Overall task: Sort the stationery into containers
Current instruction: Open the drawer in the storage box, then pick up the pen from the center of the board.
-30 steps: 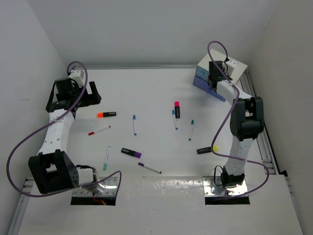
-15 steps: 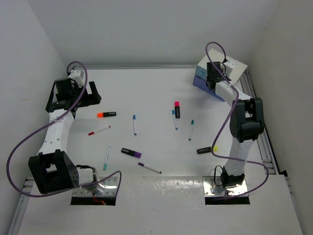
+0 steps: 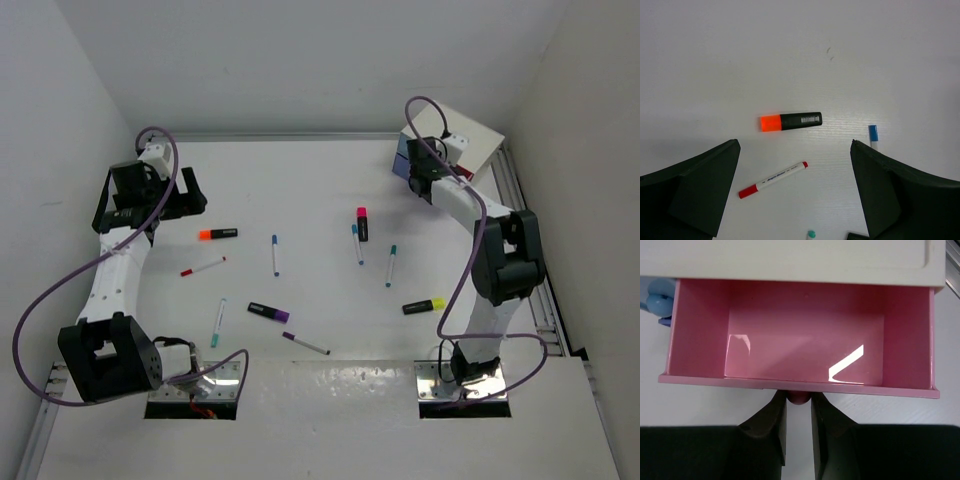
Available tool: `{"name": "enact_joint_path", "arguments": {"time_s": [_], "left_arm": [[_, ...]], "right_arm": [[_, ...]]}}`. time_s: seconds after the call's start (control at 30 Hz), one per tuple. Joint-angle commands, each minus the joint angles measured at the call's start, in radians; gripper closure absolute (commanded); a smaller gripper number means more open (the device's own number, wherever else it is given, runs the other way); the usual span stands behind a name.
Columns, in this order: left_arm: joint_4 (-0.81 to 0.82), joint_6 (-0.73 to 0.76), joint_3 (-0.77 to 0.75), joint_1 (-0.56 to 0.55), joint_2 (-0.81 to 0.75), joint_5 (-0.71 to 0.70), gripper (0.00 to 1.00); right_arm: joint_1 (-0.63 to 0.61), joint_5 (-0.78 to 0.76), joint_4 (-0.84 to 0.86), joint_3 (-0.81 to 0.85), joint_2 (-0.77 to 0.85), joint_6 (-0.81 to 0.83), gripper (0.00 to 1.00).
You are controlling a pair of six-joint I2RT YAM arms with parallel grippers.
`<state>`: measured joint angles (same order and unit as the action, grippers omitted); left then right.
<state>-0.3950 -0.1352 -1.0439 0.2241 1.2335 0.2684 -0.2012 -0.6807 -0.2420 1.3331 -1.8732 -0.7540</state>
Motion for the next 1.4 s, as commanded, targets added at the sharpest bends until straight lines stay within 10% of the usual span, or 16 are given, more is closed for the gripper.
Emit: {"name": "enact_joint_path", "arguments": {"time_s": [0.0,0.5,0.6,0.7,1.1,1.37], "left_arm": [[0.019,0.005,0.007,0.015,-0.04,0.022,0.01],[0.008,0.003,0.018,0.017,-0.069,0.029,0.01],[0.005,0.003,0.013,0.017,-0.069,0.031,0.01],[0.001,0.006,0.01,0.017,-0.068,0.034,0.0],[-0.09,0.131,-0.048,0.017,-0.069,0.127,0.0],[-0.276,0.474,-0.044,0.012,0.006,0.276,0.02]], "right_arm": [[-0.024,-0.016,0.012,-0.017,0.071,-0.028,1.0],[-0.133,-0.011,-0.057,-0.115,0.143,-0.08,1.0],[-0.138,0.026,-0.071,-0.114,0.146,-0.08,0.58],[-0.138,0.062,-0.082,-0.111,0.16,-0.071,0.38],[-0.136,0.559,-0.109,-0.182,0.318,0.362,0.32],[-0.069,0.811,-0.249,-0.32,0.443,0.682,0.31]]}}
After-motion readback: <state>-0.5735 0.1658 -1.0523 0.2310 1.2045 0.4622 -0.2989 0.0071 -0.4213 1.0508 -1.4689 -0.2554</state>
